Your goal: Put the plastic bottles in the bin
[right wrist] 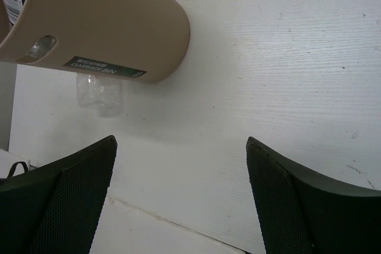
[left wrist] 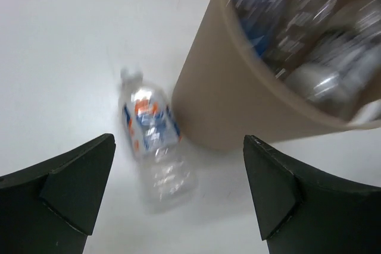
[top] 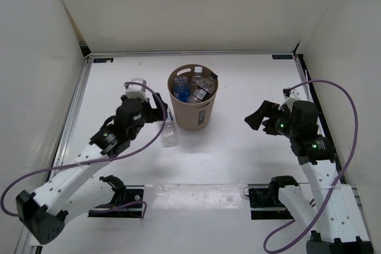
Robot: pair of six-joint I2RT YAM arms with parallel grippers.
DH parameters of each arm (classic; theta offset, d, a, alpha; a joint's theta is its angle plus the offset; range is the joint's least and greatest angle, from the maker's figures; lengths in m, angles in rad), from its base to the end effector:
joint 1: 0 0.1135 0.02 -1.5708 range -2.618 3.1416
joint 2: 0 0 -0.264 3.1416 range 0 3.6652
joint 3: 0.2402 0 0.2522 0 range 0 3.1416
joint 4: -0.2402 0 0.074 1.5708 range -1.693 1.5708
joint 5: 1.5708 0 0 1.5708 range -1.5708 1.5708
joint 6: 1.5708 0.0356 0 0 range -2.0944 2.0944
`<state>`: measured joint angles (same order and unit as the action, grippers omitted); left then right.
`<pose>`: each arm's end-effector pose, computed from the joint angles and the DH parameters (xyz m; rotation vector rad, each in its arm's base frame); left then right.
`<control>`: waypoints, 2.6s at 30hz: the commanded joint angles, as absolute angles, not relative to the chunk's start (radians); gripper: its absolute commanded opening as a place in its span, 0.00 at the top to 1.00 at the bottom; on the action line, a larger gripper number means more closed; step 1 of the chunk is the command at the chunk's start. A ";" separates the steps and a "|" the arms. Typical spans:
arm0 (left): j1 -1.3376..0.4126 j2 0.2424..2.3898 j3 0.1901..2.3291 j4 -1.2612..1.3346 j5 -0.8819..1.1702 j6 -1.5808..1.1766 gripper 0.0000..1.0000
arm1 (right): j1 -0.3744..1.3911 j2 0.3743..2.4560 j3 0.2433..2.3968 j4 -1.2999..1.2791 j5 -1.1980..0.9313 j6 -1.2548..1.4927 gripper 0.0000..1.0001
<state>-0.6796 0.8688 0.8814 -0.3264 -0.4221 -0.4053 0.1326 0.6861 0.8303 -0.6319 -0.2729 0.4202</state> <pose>0.1608 -0.1112 0.3453 -0.0324 1.8710 -0.3545 0.1426 0.0287 0.3246 0.1287 2.0933 0.6192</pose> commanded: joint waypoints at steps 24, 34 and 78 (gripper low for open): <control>-0.380 1.505 0.782 -0.006 0.166 -0.554 0.00 | 0.068 0.653 0.802 -0.612 -0.345 0.394 0.10; -0.344 1.500 0.819 -0.060 0.261 -0.531 0.37 | 0.061 0.689 0.824 -0.597 -0.353 0.400 0.10; -0.810 1.473 1.319 0.173 -0.512 -0.032 0.30 | 0.066 0.655 0.827 -0.589 -0.408 0.436 0.10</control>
<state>-0.8078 1.4864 1.3449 0.1032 -0.4732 -0.0635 0.0566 0.6559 0.8032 -0.6201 -0.3962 0.4370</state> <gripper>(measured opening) 0.694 0.905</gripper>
